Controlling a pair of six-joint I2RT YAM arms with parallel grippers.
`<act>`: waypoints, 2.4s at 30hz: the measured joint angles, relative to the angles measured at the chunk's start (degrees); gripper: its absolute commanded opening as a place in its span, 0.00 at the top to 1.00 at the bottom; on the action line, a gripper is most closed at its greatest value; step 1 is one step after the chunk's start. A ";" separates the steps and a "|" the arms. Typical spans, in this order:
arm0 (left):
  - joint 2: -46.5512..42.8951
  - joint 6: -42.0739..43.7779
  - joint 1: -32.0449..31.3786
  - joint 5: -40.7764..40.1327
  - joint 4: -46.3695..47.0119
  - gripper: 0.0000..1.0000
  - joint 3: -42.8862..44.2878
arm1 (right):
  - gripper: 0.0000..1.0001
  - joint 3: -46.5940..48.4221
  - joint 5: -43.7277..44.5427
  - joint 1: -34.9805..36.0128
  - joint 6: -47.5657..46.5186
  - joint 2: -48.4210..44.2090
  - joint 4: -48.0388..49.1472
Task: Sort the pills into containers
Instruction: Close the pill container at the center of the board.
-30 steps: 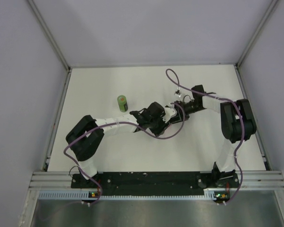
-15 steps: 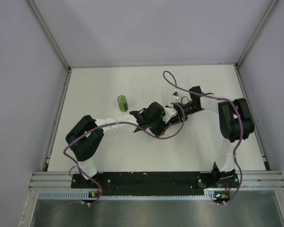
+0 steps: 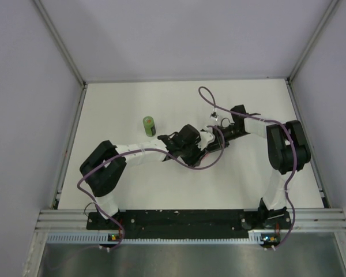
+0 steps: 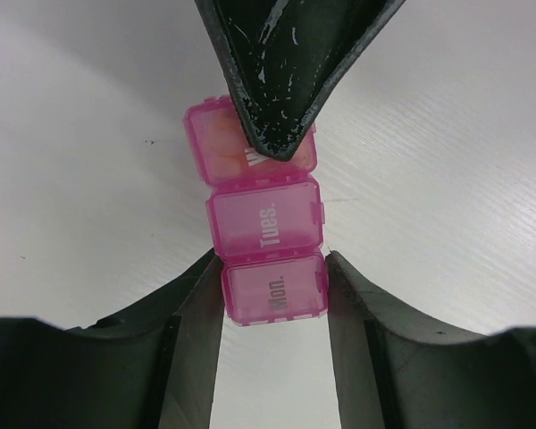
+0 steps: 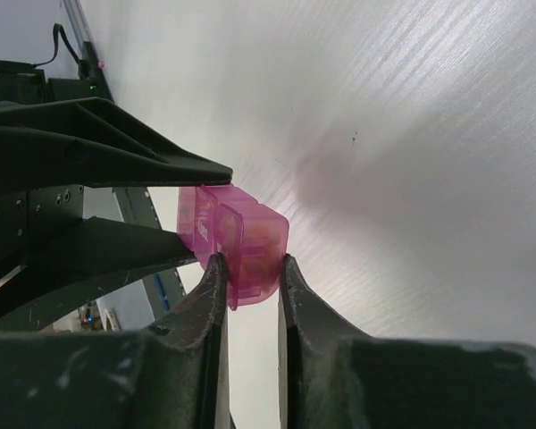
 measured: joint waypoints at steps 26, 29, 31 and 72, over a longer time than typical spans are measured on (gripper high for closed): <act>-0.57 -2.23 0.33 0.94 -0.17 1.00 0.00 | 0.62 0.00 -0.63 1.20 -2.47 -0.07 -1.05; -0.59 -2.89 0.33 0.83 -0.31 1.00 0.00 | 0.67 0.00 -0.68 1.31 -2.56 -0.04 -1.01; -0.63 -3.37 0.33 0.81 -0.48 1.00 0.00 | 0.69 0.00 -0.63 1.38 -2.58 -0.04 -0.85; 2.75 -2.82 -0.87 -10.05 -10.54 1.00 6.56 | 0.75 -0.02 0.00 4.28 3.34 -0.85 10.16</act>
